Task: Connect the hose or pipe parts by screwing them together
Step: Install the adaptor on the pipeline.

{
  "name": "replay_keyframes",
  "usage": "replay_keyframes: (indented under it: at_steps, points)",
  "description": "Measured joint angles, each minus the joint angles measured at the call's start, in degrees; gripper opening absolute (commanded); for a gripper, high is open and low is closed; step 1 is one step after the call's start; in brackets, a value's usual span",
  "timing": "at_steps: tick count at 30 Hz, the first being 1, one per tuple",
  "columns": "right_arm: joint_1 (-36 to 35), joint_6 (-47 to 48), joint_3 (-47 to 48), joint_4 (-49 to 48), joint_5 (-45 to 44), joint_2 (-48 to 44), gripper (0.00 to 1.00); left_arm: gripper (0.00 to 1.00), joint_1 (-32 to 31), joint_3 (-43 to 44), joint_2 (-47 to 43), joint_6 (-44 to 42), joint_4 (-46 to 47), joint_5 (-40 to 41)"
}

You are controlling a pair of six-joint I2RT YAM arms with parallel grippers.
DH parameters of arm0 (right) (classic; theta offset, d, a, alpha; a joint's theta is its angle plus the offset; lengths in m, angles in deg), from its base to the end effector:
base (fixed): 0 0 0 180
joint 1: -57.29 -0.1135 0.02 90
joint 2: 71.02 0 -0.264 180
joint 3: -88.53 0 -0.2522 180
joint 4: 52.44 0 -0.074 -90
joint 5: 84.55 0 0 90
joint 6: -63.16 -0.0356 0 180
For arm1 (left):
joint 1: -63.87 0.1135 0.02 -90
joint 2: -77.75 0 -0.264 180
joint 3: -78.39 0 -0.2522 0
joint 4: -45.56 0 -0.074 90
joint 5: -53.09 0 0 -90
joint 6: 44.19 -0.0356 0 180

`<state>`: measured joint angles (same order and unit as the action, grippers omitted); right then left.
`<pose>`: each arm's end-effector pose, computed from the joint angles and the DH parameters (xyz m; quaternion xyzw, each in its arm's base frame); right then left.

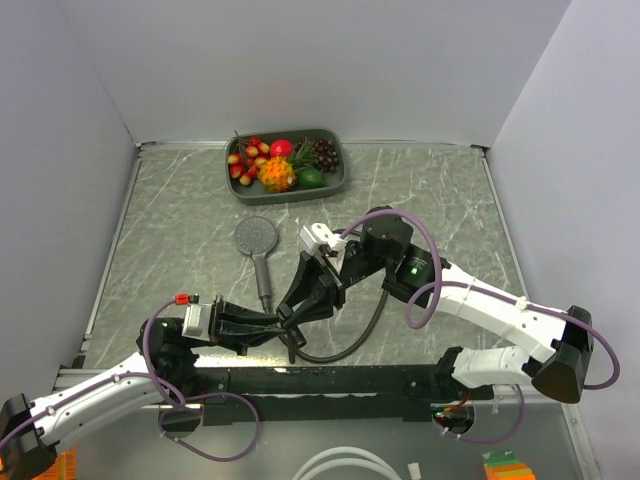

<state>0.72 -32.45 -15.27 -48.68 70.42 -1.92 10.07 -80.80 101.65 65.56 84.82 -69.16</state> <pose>0.1191 0.2389 0.3965 -0.6017 0.3545 0.6325 0.3351 0.0523 -0.1036 0.2683 0.3641 0.3433 -0.6135 0.6109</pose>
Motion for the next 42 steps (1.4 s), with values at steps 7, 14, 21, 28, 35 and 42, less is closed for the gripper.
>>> replay_keyframes:
  at_steps: [7, 14, 21, 28, 35, 42]
  points:
    - [0.0, -0.1, -1.0, 0.2, -1.3, -1.0, 0.0, 0.01, 0.2, -0.1, 0.2, 0.0, -0.2, -0.1]
    - [0.3, -0.1, -1.0, 0.5, -1.5, -1.0, 0.0, 0.01, 0.3, -0.1, 0.2, -0.1, -0.3, -0.3]
    - [0.8, -0.5, -1.0, 2.5, -2.1, -1.0, 0.0, 0.01, 0.4, -0.3, 0.2, -0.2, -0.7, -0.8]
    - [1.0, -1.0, -1.1, 3.7, -2.8, -1.1, 0.0, 0.01, 0.5, -0.3, 0.3, -0.2, -1.2, -0.9]
    - [1.0, -2.2, -2.8, 2.0, -3.4, -1.3, 0.0, 0.01, 0.6, -0.6, 0.3, -0.4, -1.9, -1.2]
    - [1.2, -4.0, -7.6, -2.0, -6.0, -3.1, 0.0, 0.01, 1.1, -1.3, 0.3, -0.5, -3.9, -1.6]
